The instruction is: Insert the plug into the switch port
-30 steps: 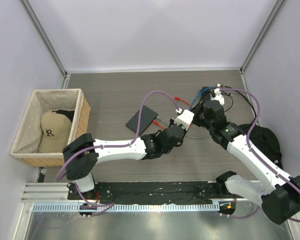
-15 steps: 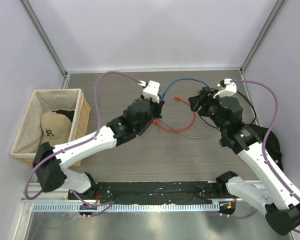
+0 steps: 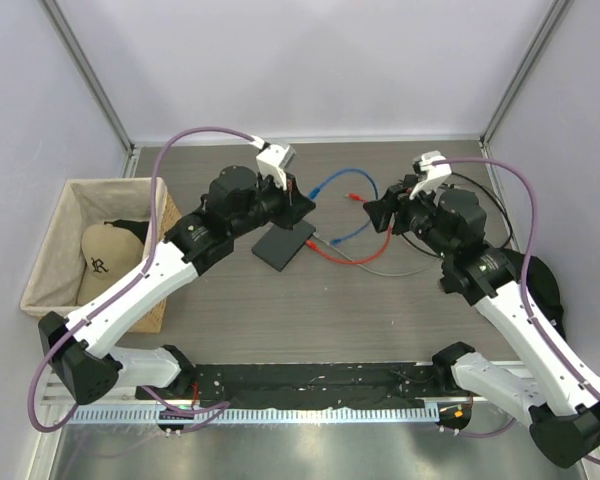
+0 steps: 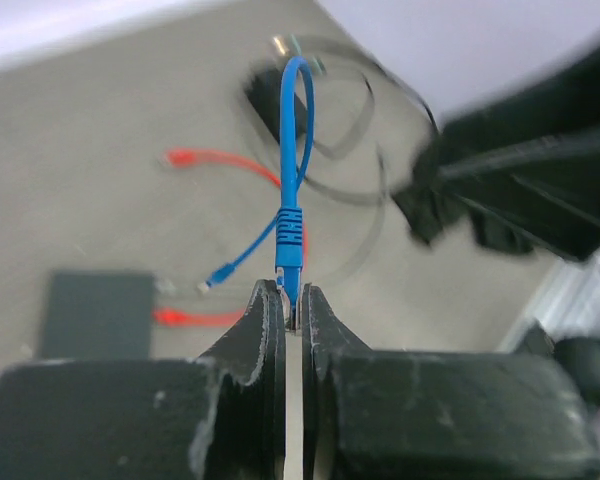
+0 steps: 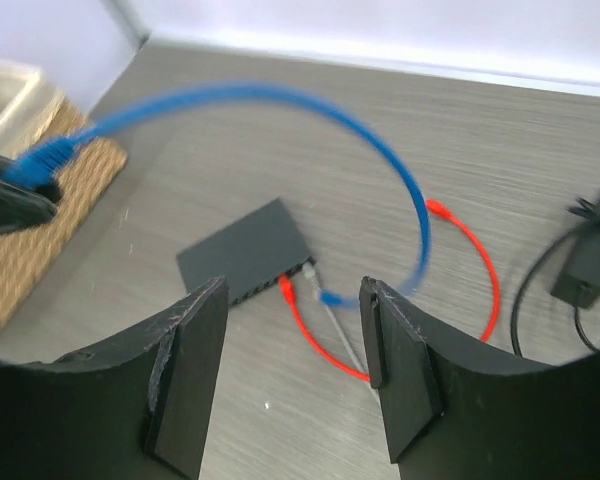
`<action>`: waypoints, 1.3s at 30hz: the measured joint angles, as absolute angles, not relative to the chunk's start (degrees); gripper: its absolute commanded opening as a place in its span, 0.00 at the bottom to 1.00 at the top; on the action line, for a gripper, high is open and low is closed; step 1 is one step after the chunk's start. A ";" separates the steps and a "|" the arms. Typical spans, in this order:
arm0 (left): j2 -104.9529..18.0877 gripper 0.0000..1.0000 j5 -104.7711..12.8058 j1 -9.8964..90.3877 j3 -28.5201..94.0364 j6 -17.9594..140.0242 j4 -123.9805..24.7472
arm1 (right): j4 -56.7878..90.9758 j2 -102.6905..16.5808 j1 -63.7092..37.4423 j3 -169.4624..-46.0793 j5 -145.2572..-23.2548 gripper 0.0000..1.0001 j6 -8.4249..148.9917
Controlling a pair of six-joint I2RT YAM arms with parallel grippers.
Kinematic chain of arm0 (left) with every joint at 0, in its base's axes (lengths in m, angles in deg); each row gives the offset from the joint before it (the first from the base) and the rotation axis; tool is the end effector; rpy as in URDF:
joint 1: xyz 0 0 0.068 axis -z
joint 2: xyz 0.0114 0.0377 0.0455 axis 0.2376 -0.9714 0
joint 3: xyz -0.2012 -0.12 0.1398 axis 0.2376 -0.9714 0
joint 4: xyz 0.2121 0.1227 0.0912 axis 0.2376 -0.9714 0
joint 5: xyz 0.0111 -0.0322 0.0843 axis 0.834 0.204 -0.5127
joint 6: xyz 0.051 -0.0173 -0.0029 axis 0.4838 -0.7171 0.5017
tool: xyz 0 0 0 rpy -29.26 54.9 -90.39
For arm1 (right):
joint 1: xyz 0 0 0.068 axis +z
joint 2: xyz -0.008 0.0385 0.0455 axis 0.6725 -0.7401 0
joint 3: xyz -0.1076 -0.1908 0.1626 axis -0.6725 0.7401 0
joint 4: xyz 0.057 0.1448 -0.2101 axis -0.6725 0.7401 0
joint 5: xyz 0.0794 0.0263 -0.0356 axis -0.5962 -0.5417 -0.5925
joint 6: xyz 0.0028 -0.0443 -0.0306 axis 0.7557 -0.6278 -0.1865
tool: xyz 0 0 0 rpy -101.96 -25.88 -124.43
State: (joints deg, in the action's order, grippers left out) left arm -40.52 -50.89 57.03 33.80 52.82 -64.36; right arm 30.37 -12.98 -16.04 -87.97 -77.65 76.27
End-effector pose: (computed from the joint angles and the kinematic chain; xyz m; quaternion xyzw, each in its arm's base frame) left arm 0.2112 -0.2017 0.4057 0.1761 0.7564 -0.3486 0.5247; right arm 0.1802 0.0894 0.3818 -0.0946 0.7547 0.2232 0.6096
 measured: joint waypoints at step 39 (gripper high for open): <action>-51.20 0.01 -15.13 47.31 35.39 52.65 -88.63 | 29.32 -30.88 0.13 -89.26 -101.37 0.29 27.22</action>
